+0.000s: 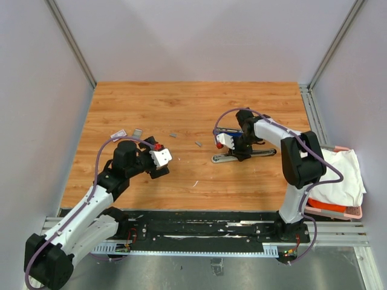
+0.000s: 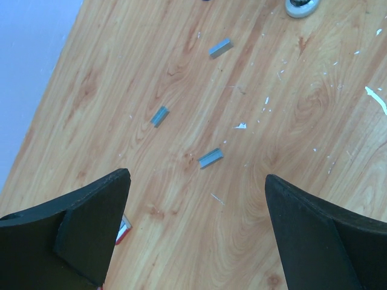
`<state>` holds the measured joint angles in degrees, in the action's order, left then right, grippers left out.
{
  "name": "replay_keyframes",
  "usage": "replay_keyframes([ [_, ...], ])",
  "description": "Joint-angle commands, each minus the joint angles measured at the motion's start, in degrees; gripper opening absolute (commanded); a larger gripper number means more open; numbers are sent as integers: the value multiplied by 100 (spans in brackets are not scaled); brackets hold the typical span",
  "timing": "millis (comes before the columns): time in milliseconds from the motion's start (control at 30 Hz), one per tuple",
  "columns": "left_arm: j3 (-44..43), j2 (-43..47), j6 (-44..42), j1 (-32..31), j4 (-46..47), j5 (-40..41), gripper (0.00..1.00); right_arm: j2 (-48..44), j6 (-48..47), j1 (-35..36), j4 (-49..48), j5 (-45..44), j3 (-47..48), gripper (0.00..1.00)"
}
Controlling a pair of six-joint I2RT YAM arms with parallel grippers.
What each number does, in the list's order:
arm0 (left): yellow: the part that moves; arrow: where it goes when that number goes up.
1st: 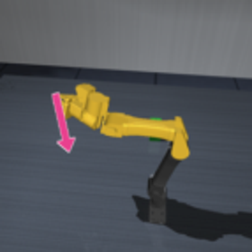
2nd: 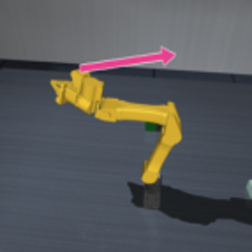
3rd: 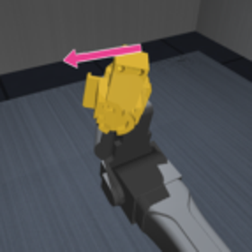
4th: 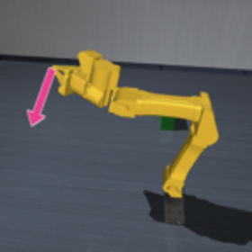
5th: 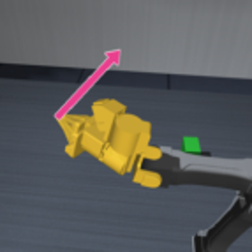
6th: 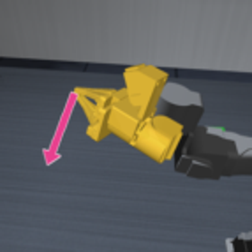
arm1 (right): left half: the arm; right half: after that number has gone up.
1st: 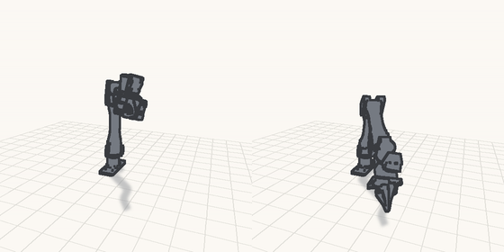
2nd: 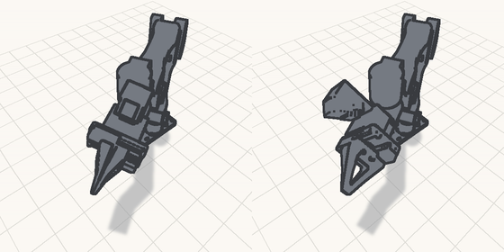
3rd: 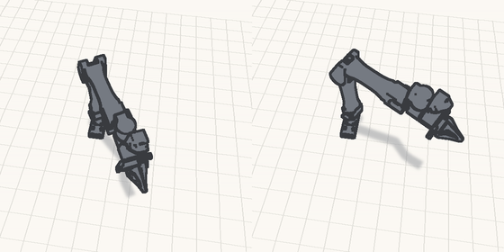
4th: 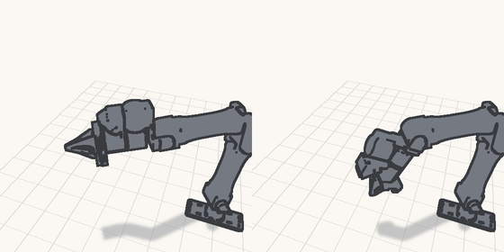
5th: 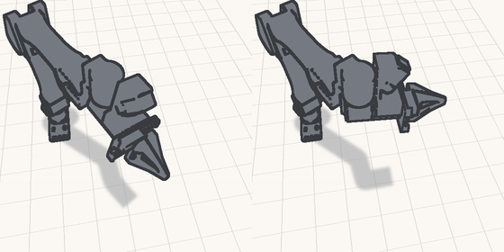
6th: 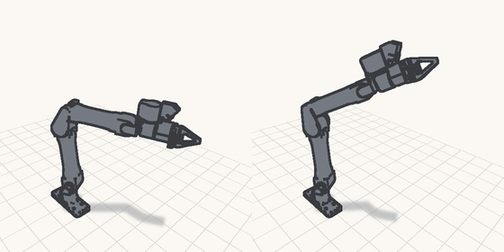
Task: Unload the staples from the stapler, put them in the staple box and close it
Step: Place the stapler at the center of the board.
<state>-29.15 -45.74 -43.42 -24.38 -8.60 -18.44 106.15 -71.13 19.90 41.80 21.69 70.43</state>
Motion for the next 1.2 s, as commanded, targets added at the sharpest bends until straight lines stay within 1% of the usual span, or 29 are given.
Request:
replay_keyframes([
  [0, 152, 140, 151, 76, 250, 198, 98, 182, 3, -193, -12, -244, 411, 13],
  [200, 194, 158, 195, 81, 320, 212, 98, 539, 300, -236, -56, -405, 722, 14],
  [400, 264, 165, 205, 83, 413, 230, 98, 705, 815, -239, -148, -334, 964, 14],
  [667, 312, 164, 223, 88, 495, 263, 98, 902, 1092, -249, -490, -560, 712, 15],
  [900, 339, 160, 228, 88, 525, 285, 98, 954, 1169, -259, -598, -639, 618, 20],
  [1167, 361, 145, 243, 91, 578, 293, 98, 911, 1172, -254, -697, -625, 539, 29],
])
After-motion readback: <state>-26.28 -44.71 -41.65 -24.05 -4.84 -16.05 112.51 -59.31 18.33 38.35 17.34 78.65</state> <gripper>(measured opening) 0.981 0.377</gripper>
